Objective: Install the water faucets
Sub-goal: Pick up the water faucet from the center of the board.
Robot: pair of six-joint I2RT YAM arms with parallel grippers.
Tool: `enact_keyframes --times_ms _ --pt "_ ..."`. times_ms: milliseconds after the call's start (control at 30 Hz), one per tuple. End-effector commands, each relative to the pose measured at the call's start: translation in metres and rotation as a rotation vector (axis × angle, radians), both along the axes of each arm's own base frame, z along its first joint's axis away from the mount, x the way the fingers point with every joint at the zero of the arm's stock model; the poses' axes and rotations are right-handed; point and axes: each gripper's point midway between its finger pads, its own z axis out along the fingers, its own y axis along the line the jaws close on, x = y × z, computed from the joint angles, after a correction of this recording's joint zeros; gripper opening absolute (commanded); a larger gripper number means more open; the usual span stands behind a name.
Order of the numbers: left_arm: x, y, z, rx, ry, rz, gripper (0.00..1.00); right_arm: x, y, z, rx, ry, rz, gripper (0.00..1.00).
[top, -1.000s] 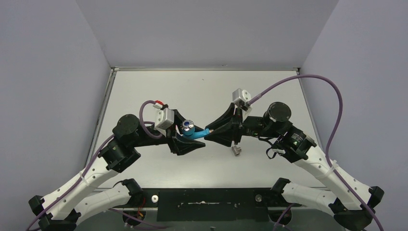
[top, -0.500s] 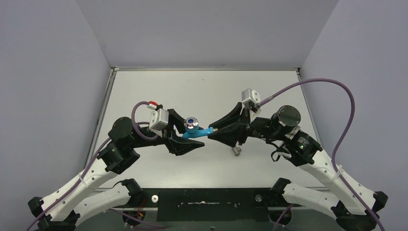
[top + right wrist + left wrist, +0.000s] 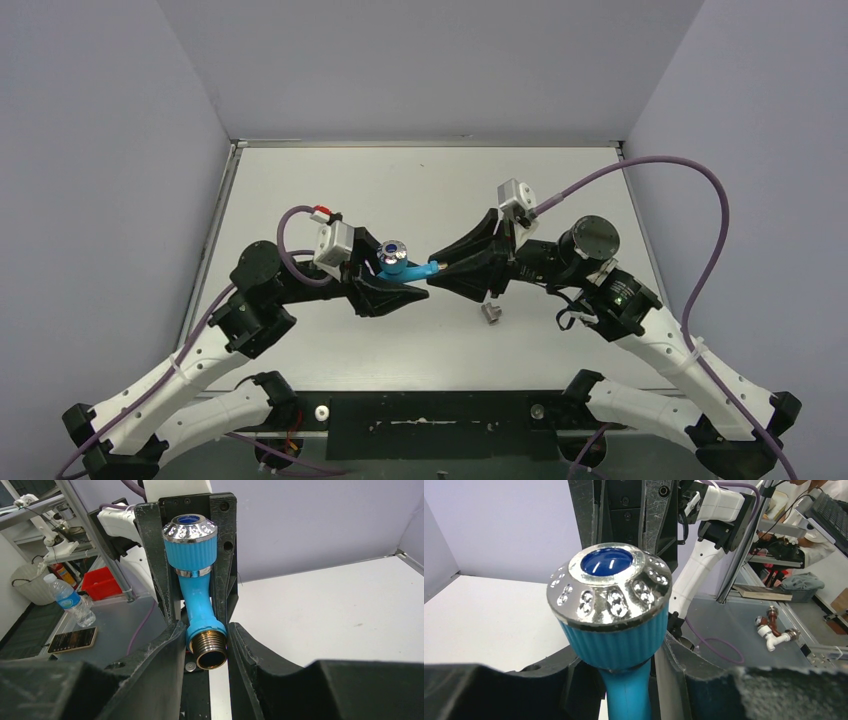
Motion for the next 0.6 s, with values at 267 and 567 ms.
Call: enact_keyframes --times_ms 267,567 --pt "-0.006 -0.001 0.019 -0.064 -0.044 -0.038 0.05 -0.002 0.01 -0.002 0.01 -0.015 0.029 0.0" --pt "0.002 -0.002 0.015 -0.043 -0.022 -0.009 0.0 -0.01 0.008 -0.005 -0.021 -0.015 0.056 0.0"
